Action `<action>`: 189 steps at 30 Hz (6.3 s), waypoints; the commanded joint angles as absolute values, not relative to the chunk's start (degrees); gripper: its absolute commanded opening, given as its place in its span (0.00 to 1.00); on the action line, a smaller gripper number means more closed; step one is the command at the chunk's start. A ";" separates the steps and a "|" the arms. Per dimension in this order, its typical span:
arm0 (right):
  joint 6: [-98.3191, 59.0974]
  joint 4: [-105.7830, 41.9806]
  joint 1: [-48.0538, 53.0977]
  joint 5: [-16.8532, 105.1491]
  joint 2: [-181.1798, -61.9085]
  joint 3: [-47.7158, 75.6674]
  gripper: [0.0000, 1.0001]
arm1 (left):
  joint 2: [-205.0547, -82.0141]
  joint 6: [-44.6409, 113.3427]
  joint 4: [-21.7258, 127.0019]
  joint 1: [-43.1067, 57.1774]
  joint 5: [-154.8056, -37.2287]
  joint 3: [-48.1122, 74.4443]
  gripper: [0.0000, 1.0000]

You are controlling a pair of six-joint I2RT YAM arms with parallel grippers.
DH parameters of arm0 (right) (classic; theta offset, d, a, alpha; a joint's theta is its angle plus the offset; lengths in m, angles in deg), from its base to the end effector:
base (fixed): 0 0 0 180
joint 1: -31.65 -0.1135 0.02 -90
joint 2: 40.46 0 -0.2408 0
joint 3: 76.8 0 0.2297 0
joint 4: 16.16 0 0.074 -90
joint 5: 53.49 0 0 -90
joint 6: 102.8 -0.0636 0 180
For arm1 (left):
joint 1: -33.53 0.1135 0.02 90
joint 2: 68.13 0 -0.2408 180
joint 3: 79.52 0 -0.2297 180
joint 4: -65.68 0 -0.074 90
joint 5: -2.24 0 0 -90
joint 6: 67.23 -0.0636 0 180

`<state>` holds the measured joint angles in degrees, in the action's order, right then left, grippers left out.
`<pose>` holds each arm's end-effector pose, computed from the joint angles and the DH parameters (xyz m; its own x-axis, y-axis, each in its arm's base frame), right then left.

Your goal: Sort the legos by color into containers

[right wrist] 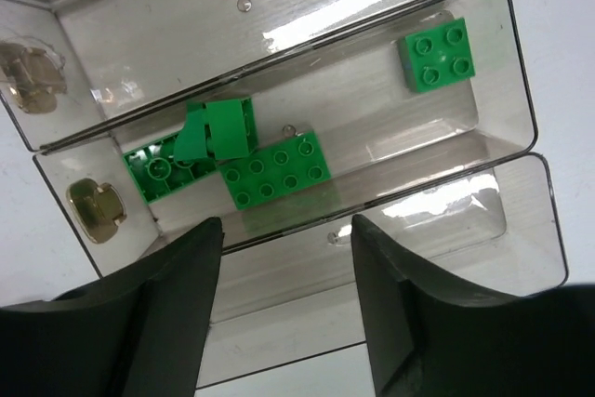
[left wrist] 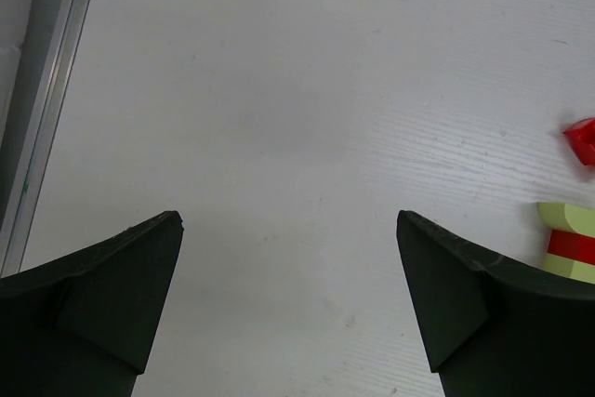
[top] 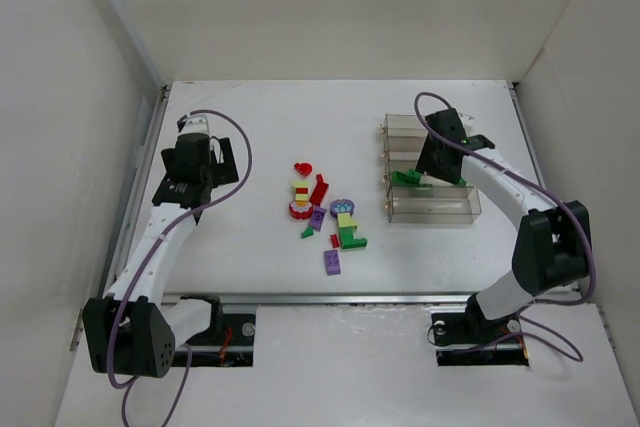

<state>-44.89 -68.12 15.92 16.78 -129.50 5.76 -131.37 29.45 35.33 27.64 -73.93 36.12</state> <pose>0.3083 0.0645 0.2143 -0.7401 0.3111 -0.5962 0.3636 0.9309 0.0343 0.2599 -0.0115 0.2667 -0.4699 -0.0651 -0.8803 -0.1636 0.9864 0.0144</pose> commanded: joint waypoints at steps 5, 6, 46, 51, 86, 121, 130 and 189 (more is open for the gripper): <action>-32.16 -59.89 7.79 26.37 -123.79 6.54 0.88 | -130.35 29.54 37.00 27.91 -72.99 36.20 1.00; -29.87 -57.96 4.70 27.62 -123.09 6.02 0.94 | -130.35 29.54 37.52 27.91 -72.99 36.20 1.00; -28.35 -69.54 -26.62 29.74 -162.01 32.12 0.66 | -127.72 29.01 38.58 27.91 -70.18 37.79 1.00; -28.35 -69.02 -26.62 29.74 -160.62 31.07 0.41 | -127.72 29.01 38.58 27.91 -70.18 37.79 1.00; -38.65 -68.66 14.51 13.65 -132.13 11.82 0.88 | -127.72 29.01 38.58 27.91 -72.55 38.31 1.00; -30.19 -61.19 -13.97 30.54 -147.68 17.96 0.86 | -128.25 28.48 38.58 27.91 -73.61 38.84 1.00; -32.57 -67.07 -13.97 24.73 -154.98 24.38 0.76 | -128.25 28.48 38.58 27.91 -73.61 38.84 1.00; -14.73 -43.26 -23.19 24.55 -123.34 16.04 0.17 | -152.42 17.85 18.10 11.30 -138.82 4.04 0.60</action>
